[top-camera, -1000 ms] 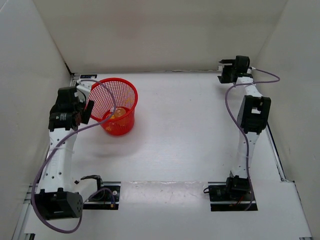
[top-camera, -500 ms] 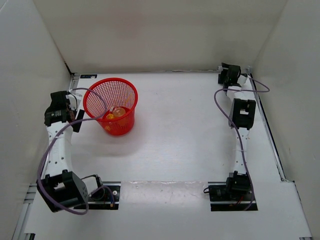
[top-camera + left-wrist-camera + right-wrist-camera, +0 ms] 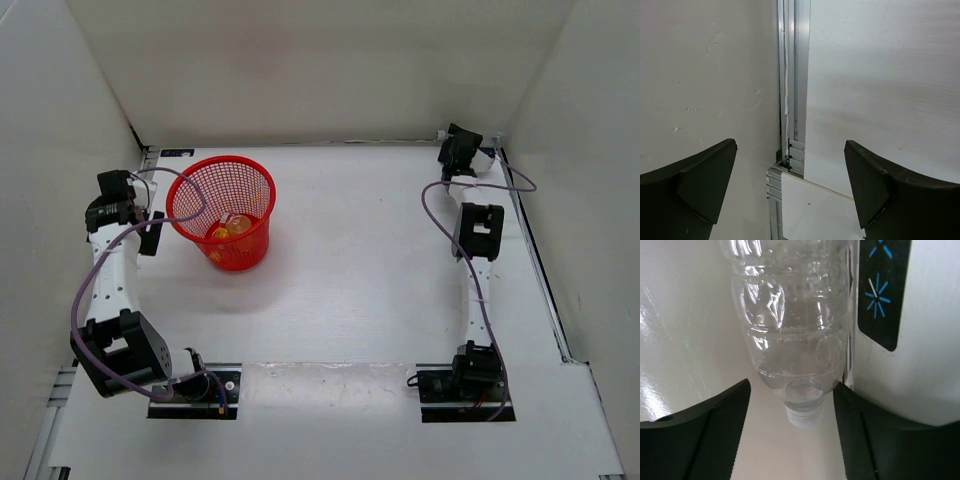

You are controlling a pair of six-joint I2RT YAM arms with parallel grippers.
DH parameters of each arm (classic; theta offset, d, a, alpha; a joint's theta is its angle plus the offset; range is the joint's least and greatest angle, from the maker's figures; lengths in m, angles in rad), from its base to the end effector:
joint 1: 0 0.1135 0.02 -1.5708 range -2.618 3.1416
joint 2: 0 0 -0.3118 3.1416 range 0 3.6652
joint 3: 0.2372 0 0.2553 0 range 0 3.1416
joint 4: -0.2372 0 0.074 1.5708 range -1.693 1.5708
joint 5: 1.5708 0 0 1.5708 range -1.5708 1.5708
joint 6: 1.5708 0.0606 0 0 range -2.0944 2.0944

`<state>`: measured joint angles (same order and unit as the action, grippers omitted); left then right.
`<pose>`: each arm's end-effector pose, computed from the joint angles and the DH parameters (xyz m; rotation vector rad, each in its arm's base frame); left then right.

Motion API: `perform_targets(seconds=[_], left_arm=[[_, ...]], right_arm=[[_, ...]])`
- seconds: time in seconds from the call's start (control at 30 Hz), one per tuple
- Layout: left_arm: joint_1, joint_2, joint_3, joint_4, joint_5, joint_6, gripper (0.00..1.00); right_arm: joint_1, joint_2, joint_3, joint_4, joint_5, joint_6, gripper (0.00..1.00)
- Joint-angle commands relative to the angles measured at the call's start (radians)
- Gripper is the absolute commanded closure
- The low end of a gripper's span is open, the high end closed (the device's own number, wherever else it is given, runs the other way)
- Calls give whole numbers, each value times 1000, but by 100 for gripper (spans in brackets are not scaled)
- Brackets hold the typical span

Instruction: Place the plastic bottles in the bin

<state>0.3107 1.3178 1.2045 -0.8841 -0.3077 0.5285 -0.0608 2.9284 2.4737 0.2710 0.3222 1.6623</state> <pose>0.2484 0.0990 0.3362 0.1680 2.6537 0.6952 0.7008 -0.0619 0.1004 1.5359 0.9952 0.8772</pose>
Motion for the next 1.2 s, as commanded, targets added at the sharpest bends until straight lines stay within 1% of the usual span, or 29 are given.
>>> perform_targets(seconds=[0.0,0.03,0.07,0.13,0.17,0.2,0.27,0.33,0.4,0.47,0.5,0.53,0.6,0.7,0.73,0.8,0.87,1.0,1.03,1.07,1.1,1.13,1.17], left_arm=[[19,3,30,-6,-11,-22,0],[19,15,30,-6,-11,-22,0],[30,15,30,-6,-21,-22,0],[39,35,53,-6,-21,-22,0],[39,35,53,-6,-21,-22,0],[51,44,66,-6,-21,-22,0],[51,44,66,-6,-21,-22,0],[61,54,66,-6,-21,-22,0],[61,54,66,-6,-21,-22,0],[61,44,66,-6,-21,-22,0],[61,44,66,-6,-21,-22,0],[61,44,66,-6,-21,-22,0],[61,34,55,-6,-21,-22,0],[70,24,35,-6,-21,-22,0],[70,24,24,-6,-21,-22,0],[70,24,15,-6,-21,-22,0],[79,50,15,-6,-21,-22,0],[79,76,35,-6,-21,-22,0],[79,86,35,-6,-21,-22,0],[79,86,46,-6,-21,-22,0],[79,98,46,-6,-21,-22,0],[88,98,46,-6,-21,-22,0],[88,98,56,-6,-21,-22,0]], right_arm=[[19,69,35,-36,71,123,32],[29,69,21,-52,92,152,38],[29,69,21,-65,104,175,51],[29,69,21,-43,115,185,58],[29,69,31,-42,144,185,69],[29,69,18,-42,144,209,74],[29,57,-5,-30,160,209,81],[29,32,-18,-18,135,163,81],[29,17,-50,-7,126,131,87],[29,-3,-85,19,117,117,89],[29,-3,-85,31,117,117,76],[29,9,-64,31,133,117,60],[29,53,15,5,162,142,35],[29,63,16,-30,230,247,33],[29,63,28,-30,241,248,33],[29,86,53,-42,241,248,30],[29,86,41,-55,252,280,27],[19,106,56,-64,288,280,24],[9,106,56,-52,288,280,27],[-2,106,56,-52,288,280,36],[-2,106,56,-52,288,280,51],[-13,106,56,-41,288,280,72],[-23,92,56,-32,288,260,78]])
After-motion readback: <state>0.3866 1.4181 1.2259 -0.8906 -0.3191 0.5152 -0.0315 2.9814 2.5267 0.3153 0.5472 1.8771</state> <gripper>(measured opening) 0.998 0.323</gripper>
